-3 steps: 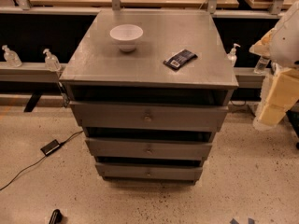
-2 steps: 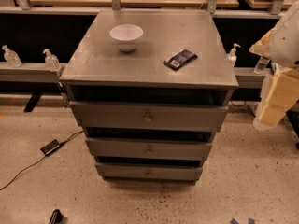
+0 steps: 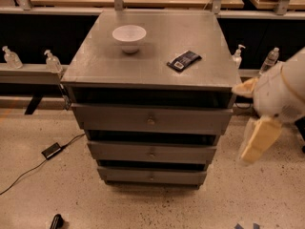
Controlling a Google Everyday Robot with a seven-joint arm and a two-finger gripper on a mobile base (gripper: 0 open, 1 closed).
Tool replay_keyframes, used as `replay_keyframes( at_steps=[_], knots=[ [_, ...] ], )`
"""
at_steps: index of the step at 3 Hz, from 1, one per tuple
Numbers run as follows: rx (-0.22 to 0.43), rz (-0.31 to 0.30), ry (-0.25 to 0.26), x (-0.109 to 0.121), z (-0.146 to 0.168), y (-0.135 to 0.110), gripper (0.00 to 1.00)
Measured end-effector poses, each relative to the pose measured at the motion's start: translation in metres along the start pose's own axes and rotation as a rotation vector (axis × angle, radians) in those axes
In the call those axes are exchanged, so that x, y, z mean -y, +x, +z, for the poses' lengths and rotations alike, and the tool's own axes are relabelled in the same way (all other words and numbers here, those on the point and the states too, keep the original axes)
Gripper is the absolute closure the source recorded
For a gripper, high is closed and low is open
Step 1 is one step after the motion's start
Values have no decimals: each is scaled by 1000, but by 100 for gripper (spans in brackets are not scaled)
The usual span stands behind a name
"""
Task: Open middle drawer
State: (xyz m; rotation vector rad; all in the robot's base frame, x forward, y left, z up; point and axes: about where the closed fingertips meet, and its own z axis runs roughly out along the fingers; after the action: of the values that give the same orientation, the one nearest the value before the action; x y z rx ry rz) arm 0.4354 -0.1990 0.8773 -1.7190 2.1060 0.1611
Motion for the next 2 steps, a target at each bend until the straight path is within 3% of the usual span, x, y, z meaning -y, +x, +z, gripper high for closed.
replay_keyframes(
  at_steps=[1, 2],
  knots=[
    [137, 27, -52, -5, 69, 19, 0],
    [148, 39, -49, 2, 81, 22, 0]
  ],
)
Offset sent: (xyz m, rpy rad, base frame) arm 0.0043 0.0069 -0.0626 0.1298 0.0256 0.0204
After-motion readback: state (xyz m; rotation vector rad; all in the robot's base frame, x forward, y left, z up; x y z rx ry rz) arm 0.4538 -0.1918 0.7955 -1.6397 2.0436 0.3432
